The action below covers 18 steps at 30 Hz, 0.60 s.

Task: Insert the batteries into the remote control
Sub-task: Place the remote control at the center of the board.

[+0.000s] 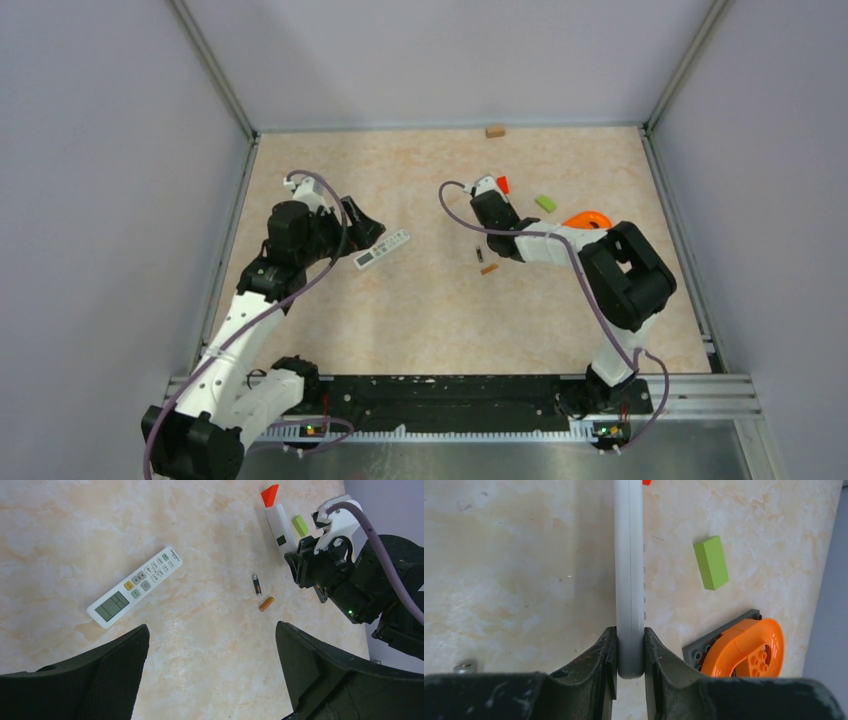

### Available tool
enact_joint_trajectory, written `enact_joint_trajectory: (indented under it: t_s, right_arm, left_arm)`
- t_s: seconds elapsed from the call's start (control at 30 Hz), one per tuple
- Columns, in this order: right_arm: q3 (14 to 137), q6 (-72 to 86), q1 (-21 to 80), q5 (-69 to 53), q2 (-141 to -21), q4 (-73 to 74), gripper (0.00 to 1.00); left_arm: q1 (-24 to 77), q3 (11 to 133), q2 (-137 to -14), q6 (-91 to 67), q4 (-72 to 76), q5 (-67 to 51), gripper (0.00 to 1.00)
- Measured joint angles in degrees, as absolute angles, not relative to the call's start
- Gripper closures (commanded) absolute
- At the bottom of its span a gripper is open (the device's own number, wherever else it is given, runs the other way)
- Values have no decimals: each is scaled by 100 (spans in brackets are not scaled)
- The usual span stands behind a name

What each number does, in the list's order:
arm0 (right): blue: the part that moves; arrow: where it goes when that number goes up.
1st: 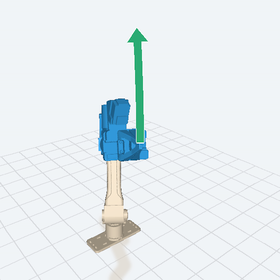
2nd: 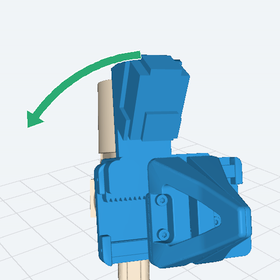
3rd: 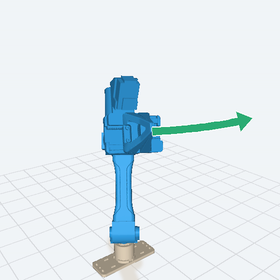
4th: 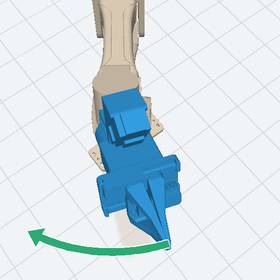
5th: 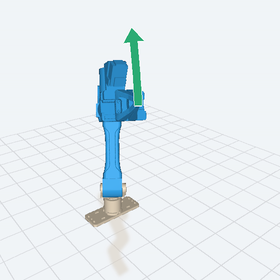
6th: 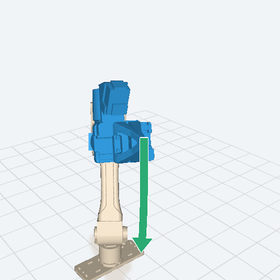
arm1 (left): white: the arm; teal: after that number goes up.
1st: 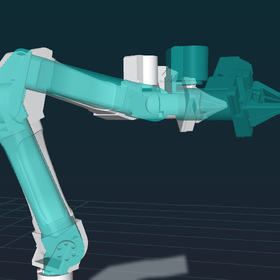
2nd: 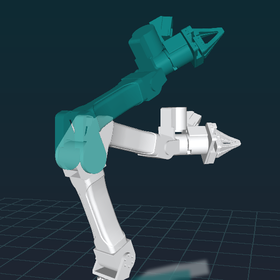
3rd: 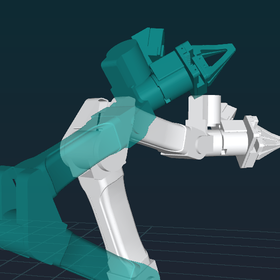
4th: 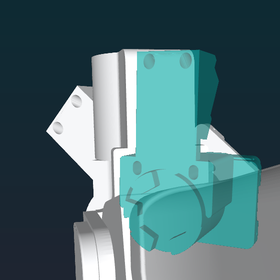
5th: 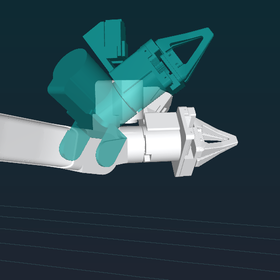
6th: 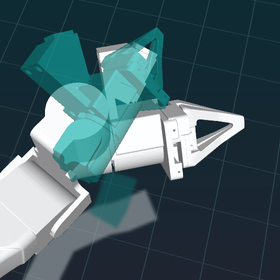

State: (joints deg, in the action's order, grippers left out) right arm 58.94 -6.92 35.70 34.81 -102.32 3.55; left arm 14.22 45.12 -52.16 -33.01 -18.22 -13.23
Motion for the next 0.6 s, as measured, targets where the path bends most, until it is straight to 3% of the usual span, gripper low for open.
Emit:
enact_joint_trajectory:
  t_s: [0.17, 0.33, 0.6]
  right_arm:
    - [6066, -775, 3568, 3981, -10575, 303, 100]
    - [6237, -773, 3559, 4139, -10781, 344, 68]
    - [6357, -591, 3544, 3435, -10781, 823, 57]
  left_arm:
    - [1422, 4510, -5216, -3304, -1820, -1345, 1]
    - [1417, 4510, -5262, -3306, -1817, -1459, 1]
    - [1396, 4510, -5341, -3319, -1806, -1717, 1]
